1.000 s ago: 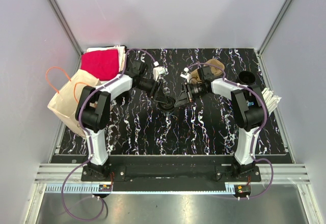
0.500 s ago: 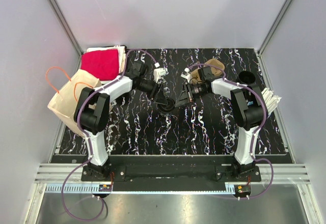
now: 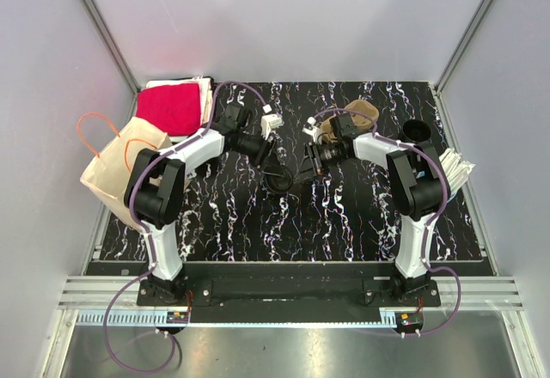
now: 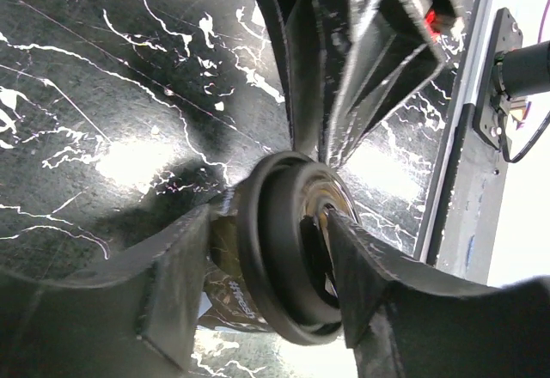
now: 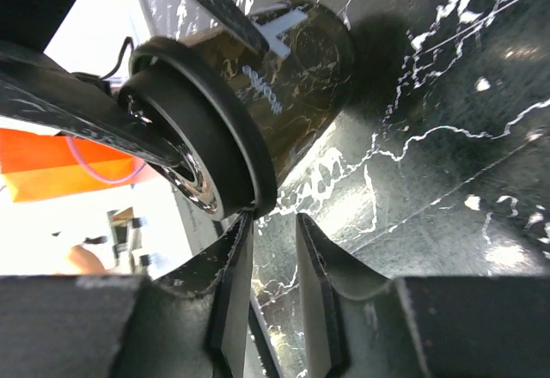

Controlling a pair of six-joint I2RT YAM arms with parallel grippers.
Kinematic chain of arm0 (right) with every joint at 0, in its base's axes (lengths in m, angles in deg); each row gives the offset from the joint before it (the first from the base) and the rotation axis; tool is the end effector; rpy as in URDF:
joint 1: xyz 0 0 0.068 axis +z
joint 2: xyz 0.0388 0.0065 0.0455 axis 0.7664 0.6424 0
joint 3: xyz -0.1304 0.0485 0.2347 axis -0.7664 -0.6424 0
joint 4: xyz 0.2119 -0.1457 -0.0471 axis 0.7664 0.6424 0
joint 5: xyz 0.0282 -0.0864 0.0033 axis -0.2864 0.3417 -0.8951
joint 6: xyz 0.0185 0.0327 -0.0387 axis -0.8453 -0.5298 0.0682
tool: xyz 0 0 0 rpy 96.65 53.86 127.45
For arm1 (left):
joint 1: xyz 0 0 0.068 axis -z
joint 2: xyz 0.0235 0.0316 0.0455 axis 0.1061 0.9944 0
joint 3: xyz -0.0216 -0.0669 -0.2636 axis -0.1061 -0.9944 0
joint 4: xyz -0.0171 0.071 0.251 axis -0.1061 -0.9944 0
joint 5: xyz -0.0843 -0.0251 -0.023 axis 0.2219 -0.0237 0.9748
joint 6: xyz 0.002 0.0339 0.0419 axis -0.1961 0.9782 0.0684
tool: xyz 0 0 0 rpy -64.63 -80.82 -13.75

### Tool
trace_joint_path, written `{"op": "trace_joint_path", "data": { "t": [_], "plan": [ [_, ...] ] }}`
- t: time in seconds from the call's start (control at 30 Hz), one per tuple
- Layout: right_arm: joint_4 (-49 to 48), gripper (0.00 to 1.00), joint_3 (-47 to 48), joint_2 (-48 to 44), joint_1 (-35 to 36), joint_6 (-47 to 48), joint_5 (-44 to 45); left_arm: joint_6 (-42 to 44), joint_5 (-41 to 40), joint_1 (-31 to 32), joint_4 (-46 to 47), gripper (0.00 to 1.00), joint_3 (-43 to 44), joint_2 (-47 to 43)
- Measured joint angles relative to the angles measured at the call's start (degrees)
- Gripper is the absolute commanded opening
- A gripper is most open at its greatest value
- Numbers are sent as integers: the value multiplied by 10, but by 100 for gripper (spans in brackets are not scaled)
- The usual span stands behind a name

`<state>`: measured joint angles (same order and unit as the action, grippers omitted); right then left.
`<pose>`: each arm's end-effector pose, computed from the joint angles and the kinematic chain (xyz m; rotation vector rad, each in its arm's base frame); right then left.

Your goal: Pack the takeout coffee

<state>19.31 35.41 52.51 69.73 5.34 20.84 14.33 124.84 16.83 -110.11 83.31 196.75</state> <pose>0.3636 0.1631 0.1529 -0.6772 2.4214 1.5412 0.3598 -0.1829 0.2048 1.0237 2.1831 -1.2526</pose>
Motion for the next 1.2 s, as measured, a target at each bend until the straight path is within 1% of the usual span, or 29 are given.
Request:
{"op": "trace_joint_path", "data": {
  "t": [0.03, 0.1, 0.23, 0.43, 0.73, 0.97, 1.2],
  "plan": [
    [1, 34, 1, -3, 0, 2, 5, 0, 0, 0, 0, 51, 0, 0],
    [9, 34, 10, -11, 1, 7, 13, 2, 0, 0, 0, 49, 0, 0],
    [11, 37, 39, -22, 2, 14, 14, 2, 0, 0, 0, 49, 0, 0],
    [13, 45, 46, -33, 6, 20, 13, 2, 5, -6, 0, 49, 0, 0],
    [20, 50, 46, -33, 7, 25, 9, 4, 30, -45, -6, 49, 0, 2],
    [24, 50, 64, -8, 8, 24, -9, 19, 81, -58, -11, 48, -3, 16],
    [23, 50, 69, 7, 15, 17, -18, 21, 144, -75, 6, 48, -44, 16]
  ]
}}
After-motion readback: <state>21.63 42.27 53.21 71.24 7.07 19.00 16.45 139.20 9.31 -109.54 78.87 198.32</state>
